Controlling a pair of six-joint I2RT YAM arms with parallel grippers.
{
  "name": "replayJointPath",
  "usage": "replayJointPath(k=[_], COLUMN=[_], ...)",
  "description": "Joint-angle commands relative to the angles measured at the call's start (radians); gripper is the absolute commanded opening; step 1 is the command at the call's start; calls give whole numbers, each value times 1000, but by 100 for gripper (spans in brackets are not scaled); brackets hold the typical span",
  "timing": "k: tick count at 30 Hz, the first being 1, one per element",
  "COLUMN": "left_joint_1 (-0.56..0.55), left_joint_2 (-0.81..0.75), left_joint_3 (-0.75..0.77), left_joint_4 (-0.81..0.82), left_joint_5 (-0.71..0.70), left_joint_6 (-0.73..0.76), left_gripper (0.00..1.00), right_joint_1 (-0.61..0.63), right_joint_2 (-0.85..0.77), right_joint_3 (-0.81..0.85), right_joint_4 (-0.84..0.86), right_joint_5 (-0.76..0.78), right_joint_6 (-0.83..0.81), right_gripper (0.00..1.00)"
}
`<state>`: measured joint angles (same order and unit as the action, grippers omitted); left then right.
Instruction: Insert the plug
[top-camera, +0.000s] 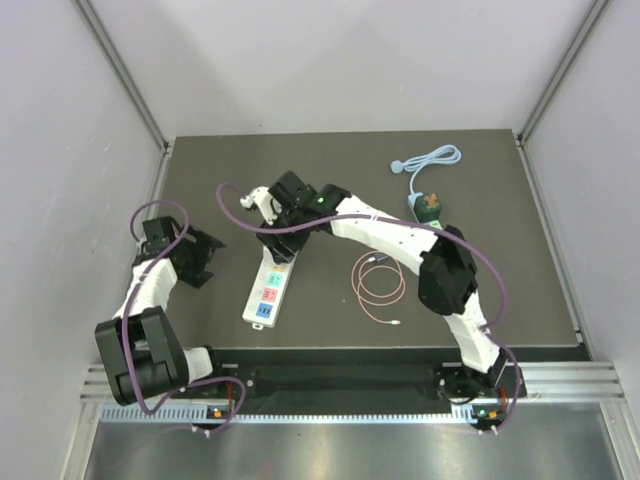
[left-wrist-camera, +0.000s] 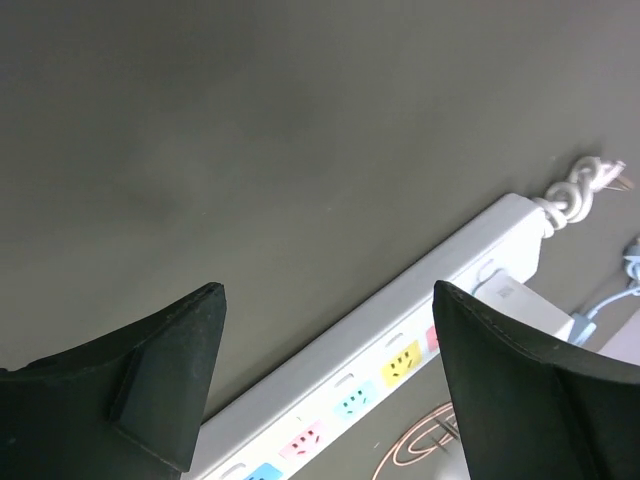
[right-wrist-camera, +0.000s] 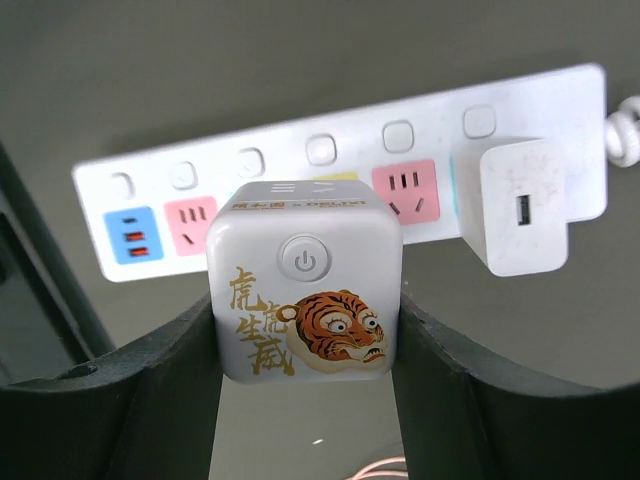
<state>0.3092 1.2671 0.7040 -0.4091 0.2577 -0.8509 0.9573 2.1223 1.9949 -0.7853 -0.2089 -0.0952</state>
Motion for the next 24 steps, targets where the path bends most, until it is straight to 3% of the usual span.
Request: replayJointPath(k=[1, 7, 24], left_joint_1=[10, 11, 11], left_joint_2=[-58, -83, -83], left_joint_3=[-35, -92, -81], left_joint_4=[108, 205, 208], left_joint_5=[27, 104, 104], left_joint_6=[-16, -18, 23], left_gripper=[88, 87, 86], right_joint_1=[9, 23, 24], right_joint_2=[25, 83, 111], right_joint_3=[77, 93, 45], right_joint_4=[-57, -46, 46], right_joint_5=[6, 22, -23], right_joint_6=[-102, -136, -161], right_gripper=[0, 0, 0])
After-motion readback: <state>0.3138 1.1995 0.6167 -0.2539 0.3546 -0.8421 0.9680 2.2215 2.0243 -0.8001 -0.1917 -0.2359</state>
